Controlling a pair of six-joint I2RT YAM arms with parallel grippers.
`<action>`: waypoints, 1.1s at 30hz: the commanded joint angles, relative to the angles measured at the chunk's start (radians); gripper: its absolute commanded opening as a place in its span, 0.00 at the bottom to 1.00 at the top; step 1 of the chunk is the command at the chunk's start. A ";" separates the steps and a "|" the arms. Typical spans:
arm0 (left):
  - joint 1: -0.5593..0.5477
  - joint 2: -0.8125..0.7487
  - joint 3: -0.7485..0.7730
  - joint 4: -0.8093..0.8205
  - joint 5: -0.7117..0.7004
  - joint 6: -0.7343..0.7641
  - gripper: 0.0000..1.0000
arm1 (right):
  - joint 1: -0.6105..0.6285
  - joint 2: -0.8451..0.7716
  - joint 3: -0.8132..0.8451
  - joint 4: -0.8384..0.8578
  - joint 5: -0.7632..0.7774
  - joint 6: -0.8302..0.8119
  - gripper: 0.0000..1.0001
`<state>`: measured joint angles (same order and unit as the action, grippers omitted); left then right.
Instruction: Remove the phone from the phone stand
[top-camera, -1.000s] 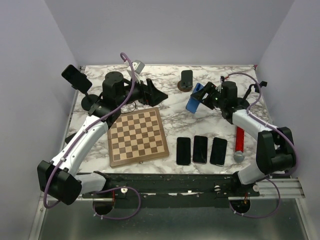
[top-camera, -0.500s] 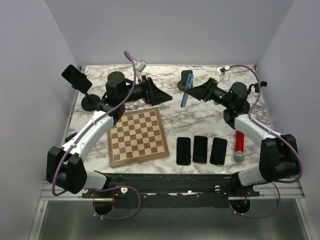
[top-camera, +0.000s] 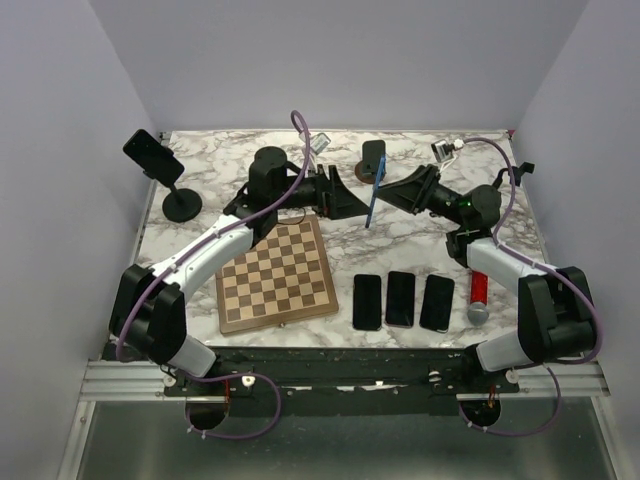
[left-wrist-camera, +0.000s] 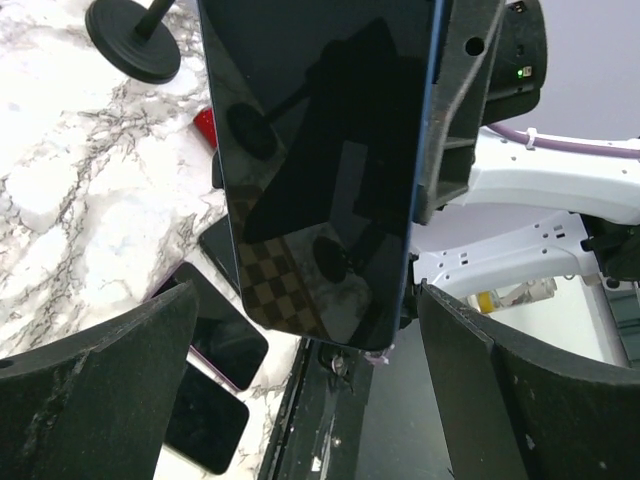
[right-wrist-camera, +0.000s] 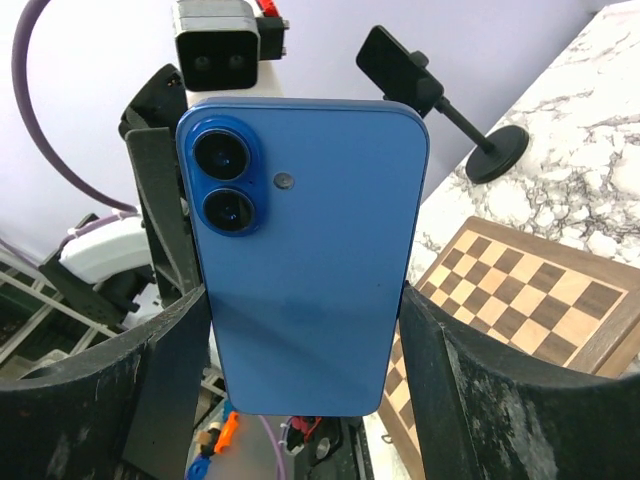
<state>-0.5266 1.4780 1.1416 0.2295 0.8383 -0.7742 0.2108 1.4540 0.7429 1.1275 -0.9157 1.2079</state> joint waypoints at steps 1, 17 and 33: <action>-0.029 0.019 0.028 0.072 0.006 -0.019 0.99 | 0.007 -0.017 -0.012 0.092 -0.037 0.043 0.00; -0.094 0.101 0.025 0.267 0.116 -0.151 0.87 | 0.013 -0.047 -0.072 0.189 -0.052 0.109 0.01; -0.096 0.135 0.062 0.205 0.043 -0.120 0.94 | 0.029 -0.038 -0.110 0.186 0.005 0.126 0.01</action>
<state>-0.6147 1.6146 1.1725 0.4446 0.9092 -0.9333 0.2180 1.4303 0.6384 1.2743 -0.9333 1.3220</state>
